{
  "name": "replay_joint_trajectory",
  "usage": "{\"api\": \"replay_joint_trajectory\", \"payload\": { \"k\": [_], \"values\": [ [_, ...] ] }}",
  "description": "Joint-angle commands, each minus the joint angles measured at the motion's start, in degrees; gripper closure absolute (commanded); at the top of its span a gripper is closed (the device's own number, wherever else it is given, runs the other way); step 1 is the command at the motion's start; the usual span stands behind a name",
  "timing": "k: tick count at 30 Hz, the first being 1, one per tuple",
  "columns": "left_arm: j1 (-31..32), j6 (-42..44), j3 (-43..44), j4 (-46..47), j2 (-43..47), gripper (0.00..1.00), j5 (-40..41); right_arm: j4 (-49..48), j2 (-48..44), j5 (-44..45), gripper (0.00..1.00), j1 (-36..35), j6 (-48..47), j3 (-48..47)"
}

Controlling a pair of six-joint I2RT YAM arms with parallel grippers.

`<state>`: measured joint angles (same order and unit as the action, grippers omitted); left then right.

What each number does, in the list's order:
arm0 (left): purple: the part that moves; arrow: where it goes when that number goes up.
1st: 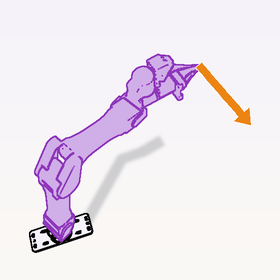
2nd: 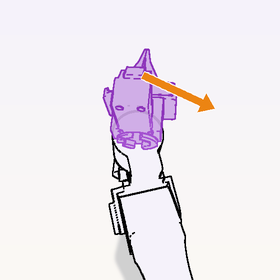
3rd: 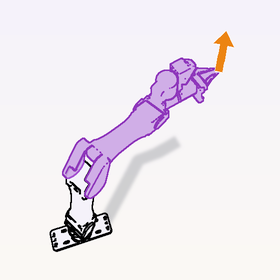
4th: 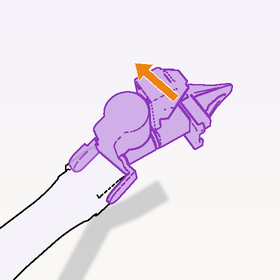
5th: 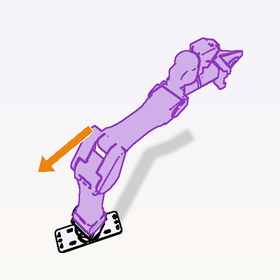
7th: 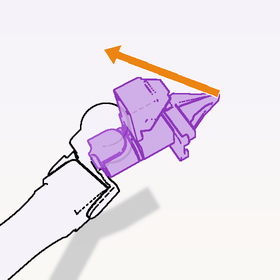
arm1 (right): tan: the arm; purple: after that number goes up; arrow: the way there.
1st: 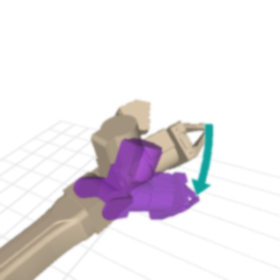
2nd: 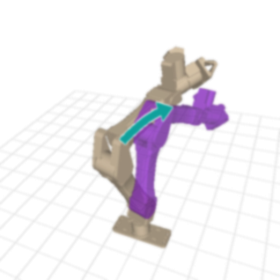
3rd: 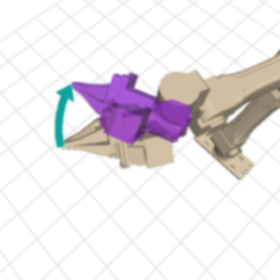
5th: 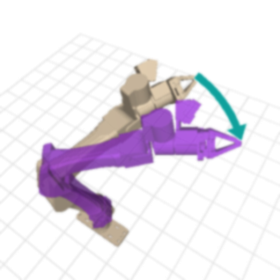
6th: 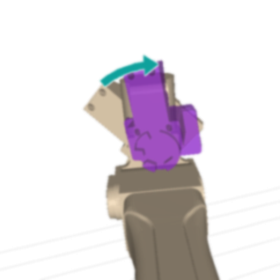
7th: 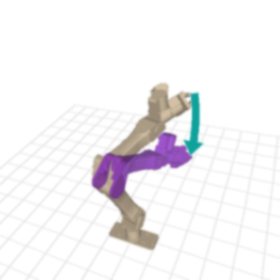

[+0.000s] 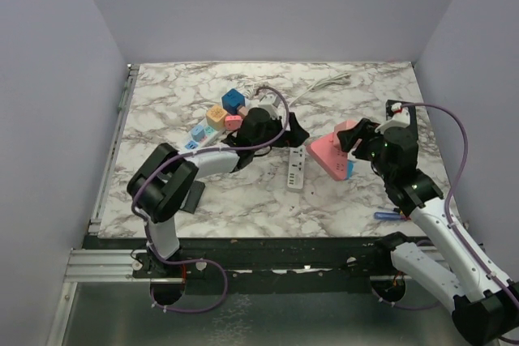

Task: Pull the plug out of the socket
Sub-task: Move the socket to the center of the board.

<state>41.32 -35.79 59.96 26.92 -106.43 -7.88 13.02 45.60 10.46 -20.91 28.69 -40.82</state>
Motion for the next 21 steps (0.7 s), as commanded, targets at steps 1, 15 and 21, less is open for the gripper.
{"api": "replay_joint_trajectory", "payload": {
  "k": [1, 15, 21],
  "values": [
    [-4.6, 1.5, -5.0, 0.9, 9.0, 0.01, -0.4, -3.3, 0.4, -2.5, 1.0, 0.2, -1.5, -2.5],
    [-14.9, -0.5, -17.0, -6.5, 29.1, 0.01, -12.4, -12.4, 9.3, -13.1, 0.99, -5.6, -1.0, 0.2],
    [-14.9, -5.3, -21.0, -1.4, 31.5, 0.01, -20.7, -22.6, 13.3, -13.4, 0.99, -11.8, 3.2, 3.7]
  ]
}}
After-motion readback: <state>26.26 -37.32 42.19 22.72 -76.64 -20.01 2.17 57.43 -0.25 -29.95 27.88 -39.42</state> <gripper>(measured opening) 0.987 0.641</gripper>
